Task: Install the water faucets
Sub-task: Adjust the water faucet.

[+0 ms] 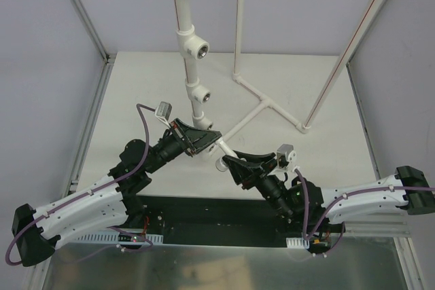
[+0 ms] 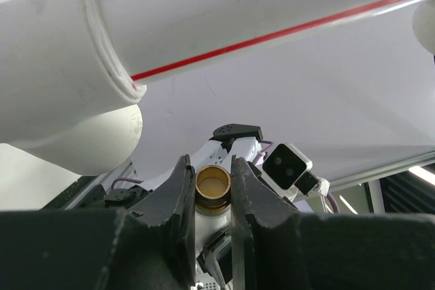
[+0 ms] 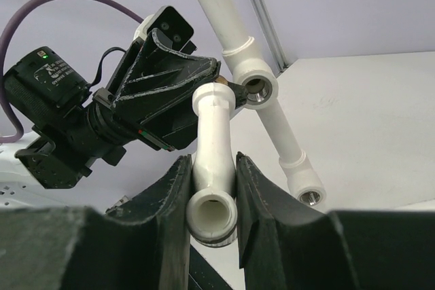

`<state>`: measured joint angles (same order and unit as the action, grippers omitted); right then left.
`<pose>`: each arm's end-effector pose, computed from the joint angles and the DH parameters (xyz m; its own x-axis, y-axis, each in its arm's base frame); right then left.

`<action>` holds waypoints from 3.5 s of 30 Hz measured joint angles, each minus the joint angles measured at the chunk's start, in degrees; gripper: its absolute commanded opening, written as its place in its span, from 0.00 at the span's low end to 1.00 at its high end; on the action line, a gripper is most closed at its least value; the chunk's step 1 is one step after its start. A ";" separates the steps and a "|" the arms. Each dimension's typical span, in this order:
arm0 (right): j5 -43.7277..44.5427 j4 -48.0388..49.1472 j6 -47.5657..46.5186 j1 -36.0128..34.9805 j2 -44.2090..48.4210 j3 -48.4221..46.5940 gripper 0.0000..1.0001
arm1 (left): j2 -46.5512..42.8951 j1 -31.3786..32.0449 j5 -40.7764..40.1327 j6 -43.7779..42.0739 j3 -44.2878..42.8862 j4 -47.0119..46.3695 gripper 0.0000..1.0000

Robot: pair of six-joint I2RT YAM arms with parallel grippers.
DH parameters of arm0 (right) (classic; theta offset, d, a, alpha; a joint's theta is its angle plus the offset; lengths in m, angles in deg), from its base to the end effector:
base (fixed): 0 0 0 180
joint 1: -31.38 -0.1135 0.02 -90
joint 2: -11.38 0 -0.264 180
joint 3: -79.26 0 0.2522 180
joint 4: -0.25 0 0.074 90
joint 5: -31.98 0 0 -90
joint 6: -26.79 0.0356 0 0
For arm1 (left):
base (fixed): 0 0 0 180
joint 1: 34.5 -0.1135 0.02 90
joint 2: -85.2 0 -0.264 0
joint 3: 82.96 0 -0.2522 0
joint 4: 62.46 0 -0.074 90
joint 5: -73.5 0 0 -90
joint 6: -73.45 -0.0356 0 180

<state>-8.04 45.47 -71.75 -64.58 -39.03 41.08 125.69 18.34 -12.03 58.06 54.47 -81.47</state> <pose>0.0085 0.1814 0.3163 0.0490 0.4506 -0.8914 -0.7068 0.6462 0.2878 0.1025 -0.1399 0.3335 -0.7507 -0.6008 -0.2746 0.4321 -0.1320 -0.8921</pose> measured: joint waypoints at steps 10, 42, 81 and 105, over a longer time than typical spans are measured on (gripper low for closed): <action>-0.68 6.91 -0.04 1.18 -2.32 1.42 0.51 | -0.07 0.00 -0.94 1.44 0.00 0.13 0.00; -11.61 8.98 5.03 9.88 -6.38 -0.17 0.29 | 1.11 -0.07 -2.08 4.31 0.07 -1.20 0.00; -14.25 -4.92 10.27 10.34 1.62 -0.31 0.00 | 1.68 0.04 -1.92 4.72 1.97 -2.32 0.49; -11.67 -3.67 10.93 10.32 -0.96 -0.31 0.00 | 3.32 0.00 -1.68 4.83 1.20 -2.45 0.34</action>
<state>-19.72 41.79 -60.82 -54.26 -39.99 40.77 129.01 18.34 -13.71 62.89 55.67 -83.92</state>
